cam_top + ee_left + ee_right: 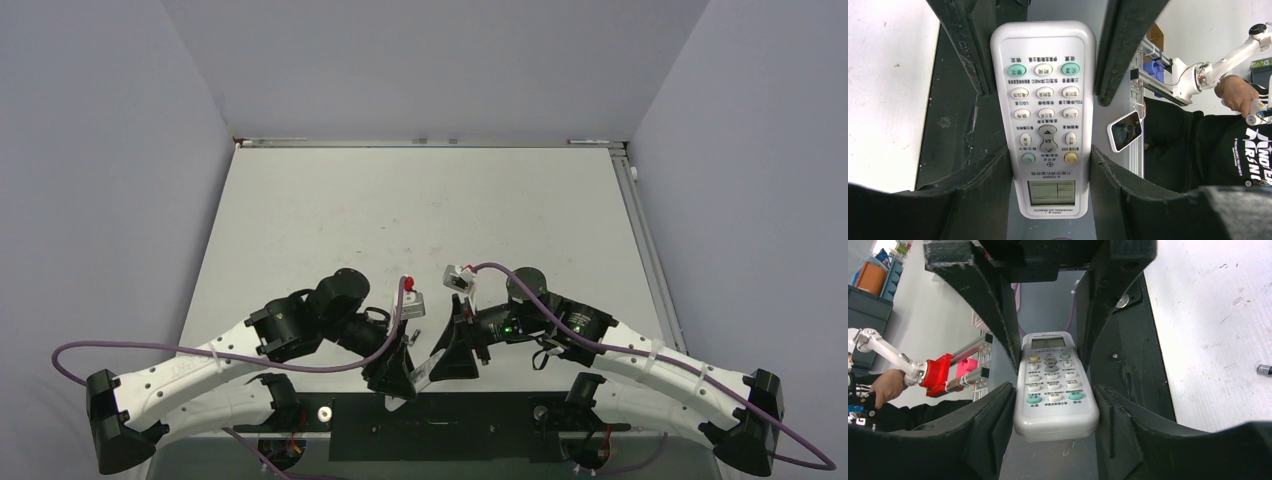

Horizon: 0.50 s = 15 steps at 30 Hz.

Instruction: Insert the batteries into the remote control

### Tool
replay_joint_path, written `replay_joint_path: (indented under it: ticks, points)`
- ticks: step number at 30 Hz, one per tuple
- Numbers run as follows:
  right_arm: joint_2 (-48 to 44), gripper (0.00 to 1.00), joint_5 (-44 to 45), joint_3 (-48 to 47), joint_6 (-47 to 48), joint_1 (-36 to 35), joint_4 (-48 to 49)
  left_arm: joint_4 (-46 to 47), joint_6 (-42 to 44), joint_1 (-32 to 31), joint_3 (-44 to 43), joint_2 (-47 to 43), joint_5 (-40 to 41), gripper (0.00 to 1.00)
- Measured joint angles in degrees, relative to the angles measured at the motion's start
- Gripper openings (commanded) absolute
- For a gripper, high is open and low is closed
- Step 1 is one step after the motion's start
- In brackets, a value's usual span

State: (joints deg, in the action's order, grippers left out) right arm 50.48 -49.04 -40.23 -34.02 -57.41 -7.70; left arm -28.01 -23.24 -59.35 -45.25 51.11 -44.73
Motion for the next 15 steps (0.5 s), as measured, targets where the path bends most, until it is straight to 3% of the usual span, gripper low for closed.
replay_joint_path:
  ticks: [2,5,8,12,15]
  points:
    - [0.0,0.40,-0.2,0.2,-0.2,0.1,0.0,0.0,0.1,-0.3,-0.1,0.0,-0.1,0.00]
    - [0.0,0.10,-0.7,0.3,-0.2,0.0,0.1,0.0,0.3,-0.6,-0.1,0.0,-0.2,0.00]
    - [0.1,0.08,-0.7,0.3,-0.1,0.0,0.2,0.0,0.3,-0.6,-0.1,0.0,-0.1,0.02]
    - [0.0,0.08,-0.7,0.4,0.1,0.1,0.2,-0.1,0.3,-0.6,-0.1,0.2,0.2,0.41]
    - [0.0,0.09,-0.5,0.4,0.4,0.2,0.1,-0.1,0.3,-0.7,-0.1,0.2,0.8,0.61]
